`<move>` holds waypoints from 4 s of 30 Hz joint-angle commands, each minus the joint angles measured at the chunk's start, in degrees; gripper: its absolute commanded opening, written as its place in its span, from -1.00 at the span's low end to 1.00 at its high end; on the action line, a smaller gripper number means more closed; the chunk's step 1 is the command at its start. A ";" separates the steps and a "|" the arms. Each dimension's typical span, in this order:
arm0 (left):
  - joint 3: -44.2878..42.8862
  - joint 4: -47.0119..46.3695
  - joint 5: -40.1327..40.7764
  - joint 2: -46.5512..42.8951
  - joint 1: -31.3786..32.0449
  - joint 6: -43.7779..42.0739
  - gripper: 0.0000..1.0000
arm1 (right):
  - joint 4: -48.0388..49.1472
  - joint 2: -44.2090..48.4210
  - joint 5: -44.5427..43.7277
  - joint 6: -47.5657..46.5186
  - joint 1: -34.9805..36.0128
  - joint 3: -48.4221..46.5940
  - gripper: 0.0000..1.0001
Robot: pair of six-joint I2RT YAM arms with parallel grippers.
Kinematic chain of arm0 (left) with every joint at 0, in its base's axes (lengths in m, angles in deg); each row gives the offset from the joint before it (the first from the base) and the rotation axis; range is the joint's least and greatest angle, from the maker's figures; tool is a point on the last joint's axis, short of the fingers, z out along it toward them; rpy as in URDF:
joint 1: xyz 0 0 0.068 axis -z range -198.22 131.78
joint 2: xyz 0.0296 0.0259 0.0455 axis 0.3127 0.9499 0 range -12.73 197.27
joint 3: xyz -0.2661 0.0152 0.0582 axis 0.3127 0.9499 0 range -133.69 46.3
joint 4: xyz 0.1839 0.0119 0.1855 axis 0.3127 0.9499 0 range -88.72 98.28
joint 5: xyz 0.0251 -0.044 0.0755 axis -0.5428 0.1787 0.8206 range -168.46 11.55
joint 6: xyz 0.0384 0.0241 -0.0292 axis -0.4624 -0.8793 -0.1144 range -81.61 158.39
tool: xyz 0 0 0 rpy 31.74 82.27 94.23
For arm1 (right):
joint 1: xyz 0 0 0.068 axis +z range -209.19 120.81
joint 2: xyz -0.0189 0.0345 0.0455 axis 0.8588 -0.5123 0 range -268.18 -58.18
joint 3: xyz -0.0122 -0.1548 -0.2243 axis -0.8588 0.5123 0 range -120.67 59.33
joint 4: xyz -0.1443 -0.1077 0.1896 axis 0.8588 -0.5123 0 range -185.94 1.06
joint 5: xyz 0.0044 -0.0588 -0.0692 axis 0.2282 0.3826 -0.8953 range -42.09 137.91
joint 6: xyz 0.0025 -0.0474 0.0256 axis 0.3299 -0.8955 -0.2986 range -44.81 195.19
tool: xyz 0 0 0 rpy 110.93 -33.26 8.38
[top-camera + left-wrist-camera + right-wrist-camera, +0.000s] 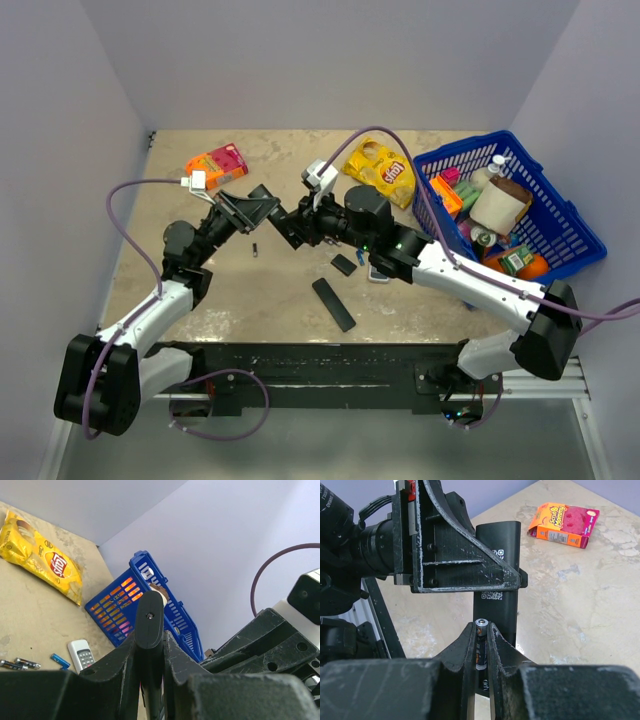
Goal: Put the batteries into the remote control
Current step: Load the battery into the remote control.
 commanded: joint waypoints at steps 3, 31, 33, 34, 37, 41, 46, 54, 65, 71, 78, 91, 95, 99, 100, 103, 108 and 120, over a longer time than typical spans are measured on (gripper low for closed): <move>-1.61 -4.93 0.83 -0.21 0.15 2.41 -1.00 | 3.33 0.36 1.47 -0.58 0.29 0.42 -0.78; -0.90 -7.04 3.03 -0.56 0.15 6.36 -1.00 | 1.22 1.15 2.53 -2.07 0.47 2.71 -0.71; -0.99 -7.40 3.46 -0.47 0.15 6.54 -1.00 | 1.05 1.15 2.44 -2.16 0.47 2.80 -0.70; -1.08 -7.48 3.64 -0.47 0.15 6.54 -1.00 | 0.78 1.24 2.44 -2.25 0.47 2.80 -0.69; -1.34 -7.48 3.91 -0.21 0.15 6.54 -1.00 | 0.61 1.41 2.09 -2.33 0.47 3.06 -0.67; -1.17 -7.57 4.17 -0.30 0.15 6.54 -1.00 | 0.17 1.50 1.65 -2.60 0.47 3.41 -0.65; -1.34 -7.48 4.08 -0.03 0.15 6.54 -1.00 | -0.18 1.68 1.38 -2.51 0.38 3.59 -0.56; -0.90 -6.52 3.12 -0.21 0.15 5.67 -1.00 | -0.36 1.41 0.85 -2.60 0.47 2.62 -0.36; -0.64 -5.90 2.24 -0.47 0.15 4.87 -1.00 | -1.94 1.50 -1.78 -3.30 0.47 0.43 -0.15; -0.55 -5.99 1.89 -0.30 0.15 4.70 -1.00 | -3.26 1.85 -2.22 -3.74 0.47 -0.36 -0.08; -0.29 -5.73 1.97 -0.56 0.15 4.52 -1.00 | -3.88 2.38 -3.01 -3.83 0.47 -1.07 -0.02; -0.02 -5.20 1.89 -0.56 0.06 4.52 -1.00 | -5.45 3.26 -3.80 -4.00 0.47 -2.91 0.00; -0.46 -4.41 1.45 -0.39 0.15 4.52 -1.00 | -6.51 3.78 -3.89 -4.79 0.47 -4.14 0.03; -1.60 -2.39 0.92 -0.56 0.06 3.56 -1.00 | -8.09 4.93 -3.90 -9.08 0.38 -5.64 0.19; -1.78 -1.86 0.66 -0.56 0.15 3.47 -1.00 | -8.88 5.10 -3.28 -11.10 0.38 -6.25 0.21; -2.04 -0.72 0.04 -0.56 0.15 3.38 -1.00 | -11.17 5.89 1.61 -19.36 0.38 -7.57 0.29; -3.10 0.78 -1.27 -0.47 0.15 3.03 -1.00 | -12.31 9.14 7.61 -32.89 0.38 -6.00 0.35; -6.79 4.21 -7.07 1.64 0.15 2.15 -1.00 | -22.85 7.04 18.78 -54.53 0.38 -7.74 0.31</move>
